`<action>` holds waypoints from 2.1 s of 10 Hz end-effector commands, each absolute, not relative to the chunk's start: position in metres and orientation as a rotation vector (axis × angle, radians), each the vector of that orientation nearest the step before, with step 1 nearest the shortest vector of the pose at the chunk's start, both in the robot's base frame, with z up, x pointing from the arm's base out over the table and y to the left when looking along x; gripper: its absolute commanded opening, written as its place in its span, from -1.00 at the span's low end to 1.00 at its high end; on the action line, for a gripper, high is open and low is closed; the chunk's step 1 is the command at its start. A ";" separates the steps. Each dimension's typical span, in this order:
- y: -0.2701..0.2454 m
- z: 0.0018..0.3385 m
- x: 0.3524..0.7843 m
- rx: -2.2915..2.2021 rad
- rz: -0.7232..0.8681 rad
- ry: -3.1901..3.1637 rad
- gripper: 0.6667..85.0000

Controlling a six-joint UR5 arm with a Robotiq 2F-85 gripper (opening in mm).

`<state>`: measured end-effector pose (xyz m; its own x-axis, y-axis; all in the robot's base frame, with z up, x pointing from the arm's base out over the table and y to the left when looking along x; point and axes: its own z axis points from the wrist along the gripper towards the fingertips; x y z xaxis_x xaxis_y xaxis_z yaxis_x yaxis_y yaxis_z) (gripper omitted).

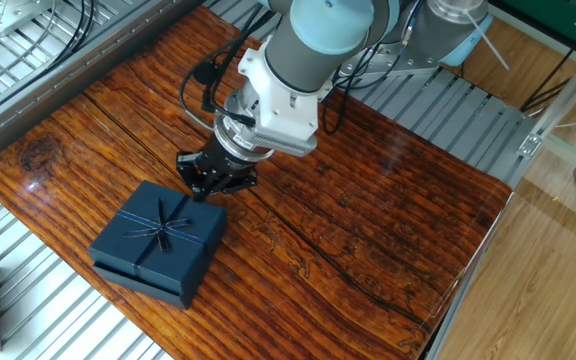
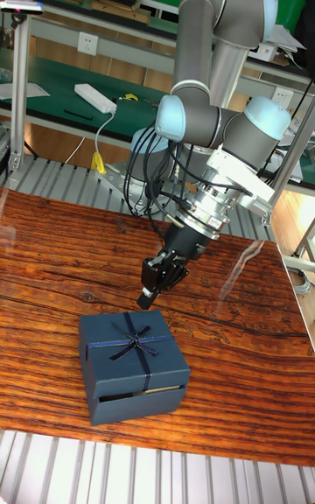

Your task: Slide the outer casing onto the gift box

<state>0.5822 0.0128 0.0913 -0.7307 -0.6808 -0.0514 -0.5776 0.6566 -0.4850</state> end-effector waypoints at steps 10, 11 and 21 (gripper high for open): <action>-0.027 0.097 0.617 -1.168 -0.671 2.525 -0.99; -0.027 0.097 0.618 -1.168 -0.669 2.520 -0.99; -0.019 0.071 0.557 -0.678 -0.456 2.892 -0.99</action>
